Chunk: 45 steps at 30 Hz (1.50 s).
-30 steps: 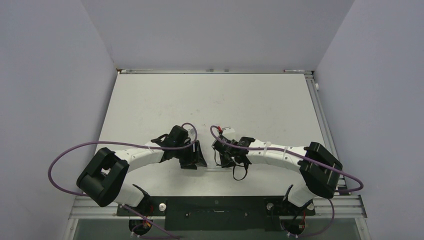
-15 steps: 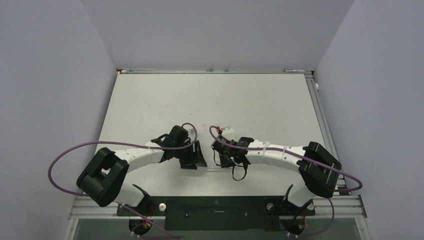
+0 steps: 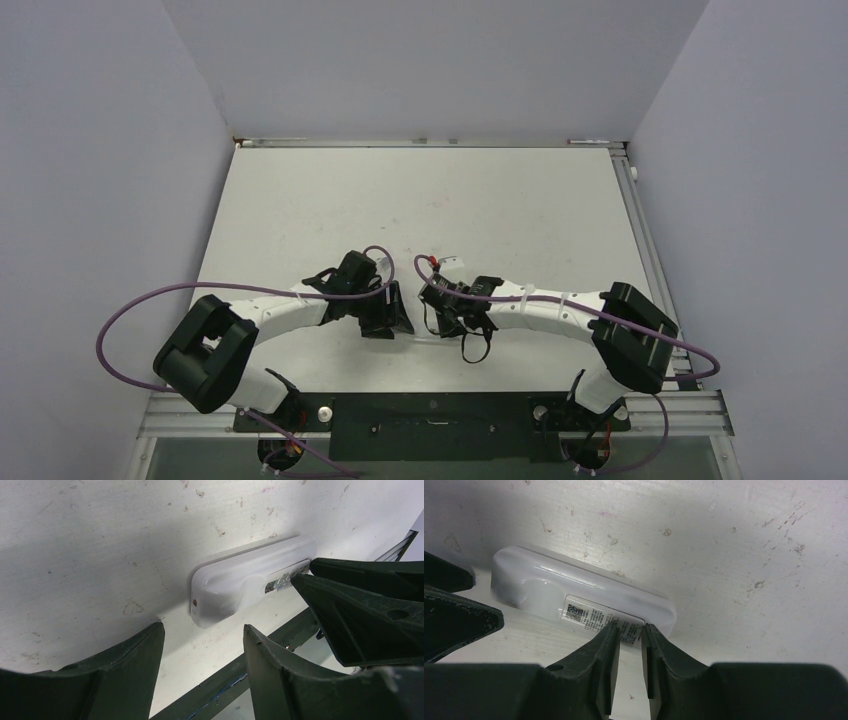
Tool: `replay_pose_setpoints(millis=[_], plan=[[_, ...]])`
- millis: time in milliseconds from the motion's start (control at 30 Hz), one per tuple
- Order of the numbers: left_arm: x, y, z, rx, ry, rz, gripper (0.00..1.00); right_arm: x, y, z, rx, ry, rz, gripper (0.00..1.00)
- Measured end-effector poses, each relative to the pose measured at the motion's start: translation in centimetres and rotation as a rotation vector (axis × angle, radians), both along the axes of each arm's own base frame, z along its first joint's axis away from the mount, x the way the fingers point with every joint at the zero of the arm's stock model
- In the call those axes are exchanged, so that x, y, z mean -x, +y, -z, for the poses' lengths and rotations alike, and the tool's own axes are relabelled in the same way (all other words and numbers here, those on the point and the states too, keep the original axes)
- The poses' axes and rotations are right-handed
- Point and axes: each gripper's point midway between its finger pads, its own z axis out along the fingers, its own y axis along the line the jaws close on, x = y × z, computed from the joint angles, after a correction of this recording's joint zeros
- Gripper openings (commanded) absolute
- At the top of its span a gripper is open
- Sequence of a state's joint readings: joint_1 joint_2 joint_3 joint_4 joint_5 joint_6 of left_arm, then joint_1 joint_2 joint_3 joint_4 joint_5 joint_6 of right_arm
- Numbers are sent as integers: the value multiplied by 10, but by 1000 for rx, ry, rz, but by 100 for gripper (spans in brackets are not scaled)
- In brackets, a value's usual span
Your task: Load the batteries into the remote control
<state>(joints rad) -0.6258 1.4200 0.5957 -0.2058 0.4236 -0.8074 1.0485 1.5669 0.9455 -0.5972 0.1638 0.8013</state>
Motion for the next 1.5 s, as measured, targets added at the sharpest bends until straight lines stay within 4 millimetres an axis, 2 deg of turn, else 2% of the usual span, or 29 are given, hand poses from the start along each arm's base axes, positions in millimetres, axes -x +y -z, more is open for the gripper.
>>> replay_pose_setpoints(millis=[333,567,667,733,967,1200,1500], plan=[[0,0,0,0,0,0,56,2,0,-1,15,-13,-8,26],[0,0,0,-2,1,0,56,-6,8,-19,9,-53,-7,27],[0,1,0,-3,-1,1,56,-9,11,-26,2,-70,-3,21],[1,1,0,-3,-1,2,56,-10,10,-26,6,-74,-4,11],[2,2,-3,-5,-7,4,56,-7,7,-23,18,-70,-5,9],[1,4,-5,-3,-10,-2,56,4,-10,3,55,-35,6,9],[1,4,-5,-4,-9,-2,56,3,-3,2,25,-47,5,9]])
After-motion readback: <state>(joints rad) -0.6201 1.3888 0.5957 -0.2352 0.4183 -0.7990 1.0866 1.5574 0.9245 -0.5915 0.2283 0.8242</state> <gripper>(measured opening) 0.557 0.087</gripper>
